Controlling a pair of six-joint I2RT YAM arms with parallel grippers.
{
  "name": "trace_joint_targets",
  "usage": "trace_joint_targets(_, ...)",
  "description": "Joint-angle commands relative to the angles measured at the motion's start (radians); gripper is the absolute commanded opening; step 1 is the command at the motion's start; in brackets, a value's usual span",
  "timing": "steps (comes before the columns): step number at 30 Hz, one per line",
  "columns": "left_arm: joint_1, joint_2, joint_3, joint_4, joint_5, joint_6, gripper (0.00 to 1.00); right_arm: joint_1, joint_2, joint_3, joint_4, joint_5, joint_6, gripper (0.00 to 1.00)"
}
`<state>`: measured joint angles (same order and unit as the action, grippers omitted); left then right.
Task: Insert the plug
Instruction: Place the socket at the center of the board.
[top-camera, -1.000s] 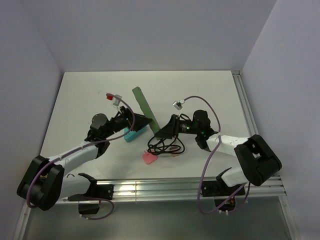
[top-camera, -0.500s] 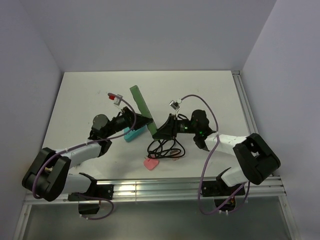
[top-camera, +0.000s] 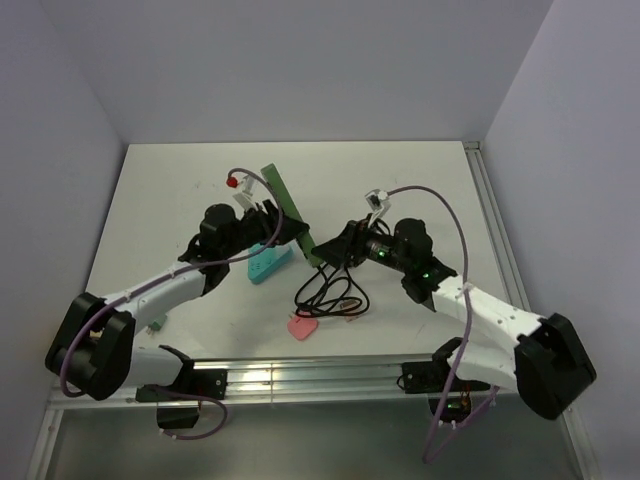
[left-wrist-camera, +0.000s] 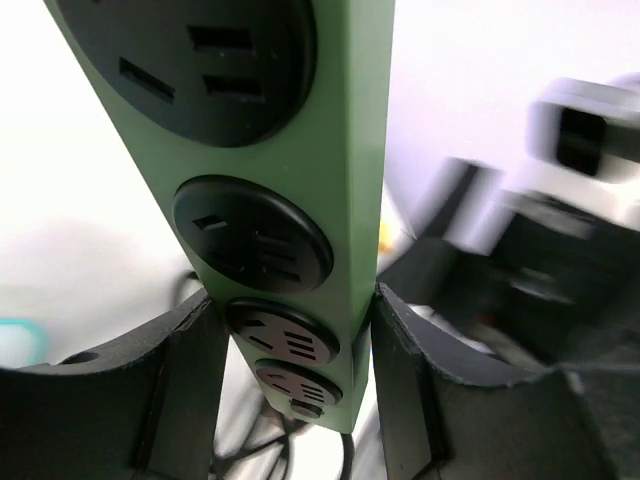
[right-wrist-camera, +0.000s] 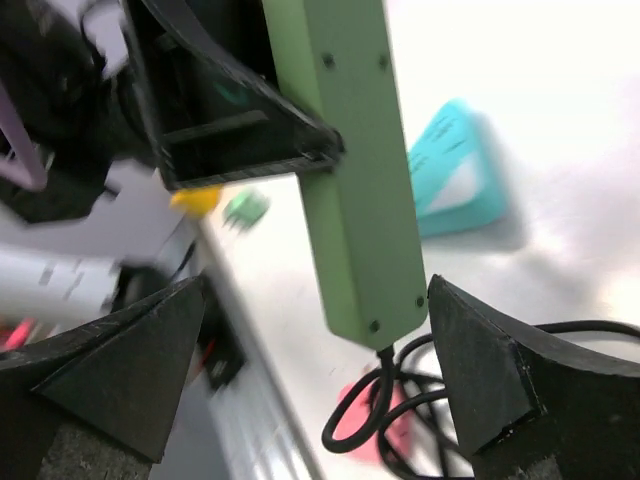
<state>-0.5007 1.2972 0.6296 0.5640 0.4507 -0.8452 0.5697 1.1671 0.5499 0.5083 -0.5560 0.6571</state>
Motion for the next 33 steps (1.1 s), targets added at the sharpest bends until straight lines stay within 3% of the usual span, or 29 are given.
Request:
trace_joint_targets(1,-0.036,0.048,0.125,-0.226,-0.193,0.132,0.00,-0.013,-0.131,0.010,-0.174,0.324,-0.082,1.00)
trace_joint_targets(5,-0.071,0.238,0.422,-0.553,-0.331,0.153,0.00,-0.071,-0.216,0.015,-0.339,0.491,-0.047,0.96)
trace_joint_targets(7,-0.100,0.360,0.530,-0.713,-0.408,0.179,0.00,-0.108,-0.253,0.005,-0.355,0.501,-0.037,0.94)
trace_joint_targets(12,-0.235,0.575,0.902,-0.933,-0.593,0.283,0.00,-0.142,-0.343,-0.018,-0.416,0.622,0.004,0.93)
trace_joint_targets(14,-0.283,0.707,1.096,-1.067,-0.603,0.323,0.00,-0.174,-0.372,-0.027,-0.441,0.657,0.030,0.93)
trace_joint_targets(17,-0.326,0.830,1.267,-1.151,-0.656,0.353,0.00,-0.205,-0.441,-0.042,-0.481,0.700,0.055,0.92)
trace_joint_targets(23,-0.392,0.958,1.519,-1.293,-0.634,0.385,0.01,-0.237,-0.465,-0.013,-0.580,0.792,0.085,0.90)
trace_joint_targets(28,-0.397,0.929,1.559,-1.331,-0.566,0.386,0.04,-0.248,-0.474,-0.008,-0.593,0.811,0.090,0.90)
trace_joint_targets(33,-0.400,0.973,1.694,-1.495,-0.616,0.422,0.03,-0.249,-0.498,-0.010,-0.611,0.843,0.093,0.89)
